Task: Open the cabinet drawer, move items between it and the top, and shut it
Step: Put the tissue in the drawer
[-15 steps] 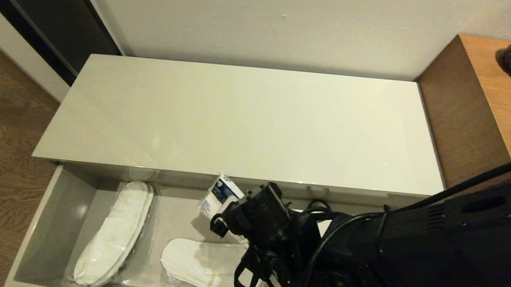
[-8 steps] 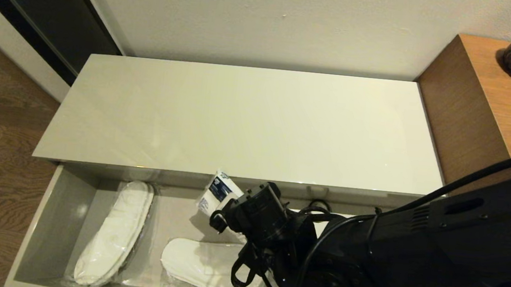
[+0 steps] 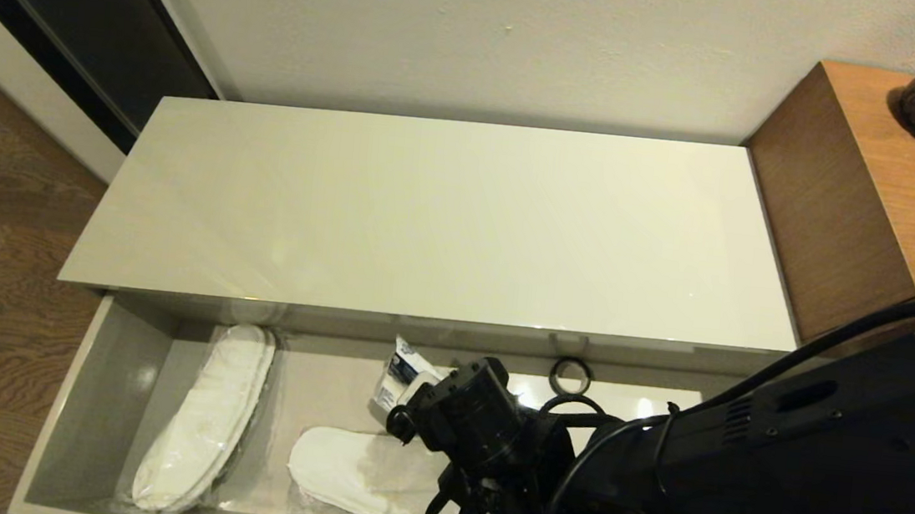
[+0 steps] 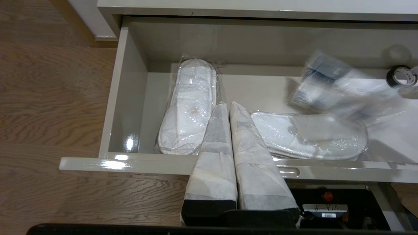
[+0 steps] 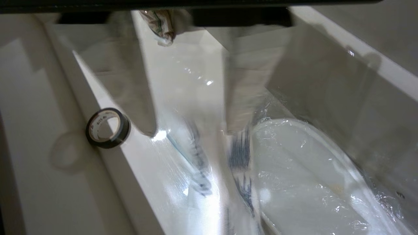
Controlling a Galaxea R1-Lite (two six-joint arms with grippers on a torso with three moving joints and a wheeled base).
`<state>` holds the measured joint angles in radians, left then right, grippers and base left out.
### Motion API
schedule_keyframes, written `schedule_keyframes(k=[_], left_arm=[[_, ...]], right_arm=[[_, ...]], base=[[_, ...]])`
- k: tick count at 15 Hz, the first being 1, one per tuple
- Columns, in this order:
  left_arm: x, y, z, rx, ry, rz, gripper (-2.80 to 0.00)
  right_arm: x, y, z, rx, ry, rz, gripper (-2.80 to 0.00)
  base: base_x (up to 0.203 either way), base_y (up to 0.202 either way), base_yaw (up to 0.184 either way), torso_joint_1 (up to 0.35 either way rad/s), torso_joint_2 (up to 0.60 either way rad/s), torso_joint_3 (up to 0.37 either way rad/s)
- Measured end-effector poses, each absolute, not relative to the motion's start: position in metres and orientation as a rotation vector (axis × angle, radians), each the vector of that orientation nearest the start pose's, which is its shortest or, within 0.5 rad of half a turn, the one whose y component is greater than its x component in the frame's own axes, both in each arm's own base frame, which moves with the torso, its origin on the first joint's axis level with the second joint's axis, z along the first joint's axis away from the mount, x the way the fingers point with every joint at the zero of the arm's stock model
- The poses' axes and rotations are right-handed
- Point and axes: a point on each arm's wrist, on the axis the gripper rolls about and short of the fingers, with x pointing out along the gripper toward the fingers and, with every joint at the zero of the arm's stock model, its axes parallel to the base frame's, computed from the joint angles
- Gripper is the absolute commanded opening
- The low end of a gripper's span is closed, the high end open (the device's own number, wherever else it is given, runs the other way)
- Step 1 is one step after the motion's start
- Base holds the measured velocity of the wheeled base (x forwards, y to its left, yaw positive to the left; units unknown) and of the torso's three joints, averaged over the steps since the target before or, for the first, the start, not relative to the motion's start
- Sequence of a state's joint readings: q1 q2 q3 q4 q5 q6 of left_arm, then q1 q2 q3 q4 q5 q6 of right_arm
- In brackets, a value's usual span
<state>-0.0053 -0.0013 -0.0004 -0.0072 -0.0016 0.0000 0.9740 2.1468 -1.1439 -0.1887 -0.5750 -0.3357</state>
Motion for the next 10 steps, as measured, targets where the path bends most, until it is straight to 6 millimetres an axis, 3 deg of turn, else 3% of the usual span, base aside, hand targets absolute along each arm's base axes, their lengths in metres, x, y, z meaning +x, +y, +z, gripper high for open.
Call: schedule_keyframes(k=[5, 8, 9, 10], left_arm=[[-0.023, 0.0, 0.076, 0.0, -0.009, -0.007, -2.8], [-0.023, 0.0, 0.076, 0.0, -0.009, -0.007, -2.8], [-0.023, 0.0, 0.076, 0.0, -0.008, -0.007, -2.8], [-0.023, 0.0, 0.076, 0.0, -0.008, -0.007, -2.8]], right_arm=[[0.23, 0.317, 0.068, -0.879, 0.532, 0.472, 0.0], [0.229, 0.311, 0.09, -0.756, 0.52, 0.421, 0.0], [0.23, 0.304, 0.103, -0.702, 0.516, 0.388, -2.8], [0.232, 0.292, 0.119, -0.64, 0.517, 0.342, -2.8]], base=[[0.0, 0.0, 0.0, 0.0, 0.0, 0.0], [0.0, 0.0, 0.0, 0.0, 0.0, 0.0], [0.0, 0.0, 0.0, 0.0, 0.0, 0.0], [0.0, 0.0, 0.0, 0.0, 0.0, 0.0]])
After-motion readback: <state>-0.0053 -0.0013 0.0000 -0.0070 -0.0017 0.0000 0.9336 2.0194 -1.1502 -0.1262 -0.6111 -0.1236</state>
